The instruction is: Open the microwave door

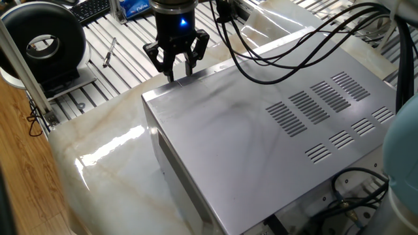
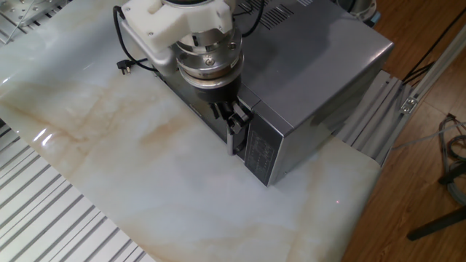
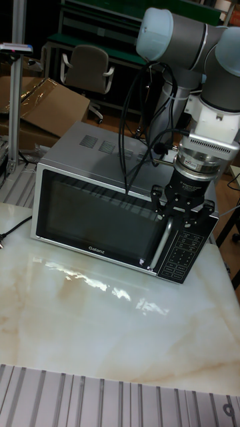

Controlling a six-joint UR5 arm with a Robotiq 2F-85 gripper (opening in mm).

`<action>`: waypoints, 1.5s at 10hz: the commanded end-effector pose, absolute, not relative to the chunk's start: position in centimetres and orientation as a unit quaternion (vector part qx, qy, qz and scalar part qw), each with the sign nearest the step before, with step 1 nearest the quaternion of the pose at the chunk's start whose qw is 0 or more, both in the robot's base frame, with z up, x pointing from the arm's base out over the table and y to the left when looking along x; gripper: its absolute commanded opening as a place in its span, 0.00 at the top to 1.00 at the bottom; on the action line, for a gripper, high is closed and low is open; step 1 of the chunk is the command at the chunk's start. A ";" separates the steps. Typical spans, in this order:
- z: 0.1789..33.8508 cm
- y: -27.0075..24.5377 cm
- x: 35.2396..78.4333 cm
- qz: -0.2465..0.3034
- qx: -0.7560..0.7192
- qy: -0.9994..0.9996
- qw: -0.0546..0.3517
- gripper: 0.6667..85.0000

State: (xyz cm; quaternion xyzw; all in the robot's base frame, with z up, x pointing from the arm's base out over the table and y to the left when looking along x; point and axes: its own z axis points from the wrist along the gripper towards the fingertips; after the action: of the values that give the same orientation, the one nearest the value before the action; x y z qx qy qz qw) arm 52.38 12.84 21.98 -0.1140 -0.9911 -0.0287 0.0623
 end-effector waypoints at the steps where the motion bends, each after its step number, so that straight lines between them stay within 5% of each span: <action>1: 21.8 13.1 51.9 -0.036 -0.109 -0.991 0.073 0.50; 15: 20.8 13.2 50.1 -0.032 -0.105 -0.989 0.098 0.56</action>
State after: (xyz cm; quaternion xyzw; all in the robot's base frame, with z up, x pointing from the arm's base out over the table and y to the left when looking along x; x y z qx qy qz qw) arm 50.22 12.61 20.84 -0.1015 -0.9898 -0.0256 0.0967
